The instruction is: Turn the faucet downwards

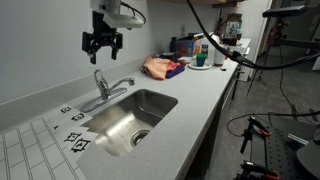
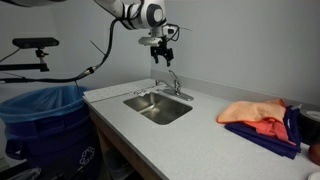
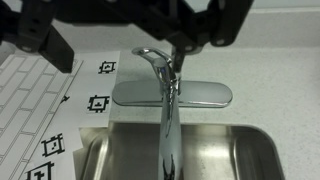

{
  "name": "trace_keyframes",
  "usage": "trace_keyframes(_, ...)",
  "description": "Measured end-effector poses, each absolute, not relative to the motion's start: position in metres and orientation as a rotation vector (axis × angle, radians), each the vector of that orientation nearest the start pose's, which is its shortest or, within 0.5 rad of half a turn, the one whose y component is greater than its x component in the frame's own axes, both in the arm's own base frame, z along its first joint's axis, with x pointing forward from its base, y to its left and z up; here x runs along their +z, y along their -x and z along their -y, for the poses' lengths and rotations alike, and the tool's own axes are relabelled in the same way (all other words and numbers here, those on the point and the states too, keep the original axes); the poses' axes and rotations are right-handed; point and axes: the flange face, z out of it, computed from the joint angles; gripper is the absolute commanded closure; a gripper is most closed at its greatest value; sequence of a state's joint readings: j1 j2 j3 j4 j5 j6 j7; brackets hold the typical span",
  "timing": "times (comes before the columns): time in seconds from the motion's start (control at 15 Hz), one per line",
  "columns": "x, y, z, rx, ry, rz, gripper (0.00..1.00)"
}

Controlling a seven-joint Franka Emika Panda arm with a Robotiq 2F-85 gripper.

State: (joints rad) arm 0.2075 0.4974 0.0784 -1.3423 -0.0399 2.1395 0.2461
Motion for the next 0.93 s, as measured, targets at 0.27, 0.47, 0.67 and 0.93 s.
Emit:
trace_keyframes(0.27, 0.467, -0.727, -0.2, -0.508, 3.051, 0.026, 0.0)
trace_keyframes(0.47, 0.472, -0.742, -0.195, -0.579, 3.063, -0.032, 0.0)
trace_keyframes(0.67, 0.465, -0.756, -0.185, -0.618, 3.089, -0.086, 0.0)
trace_keyframes(0.93, 0.43, -0.767, -0.176, -0.569, 3.154, -0.122, 0.0)
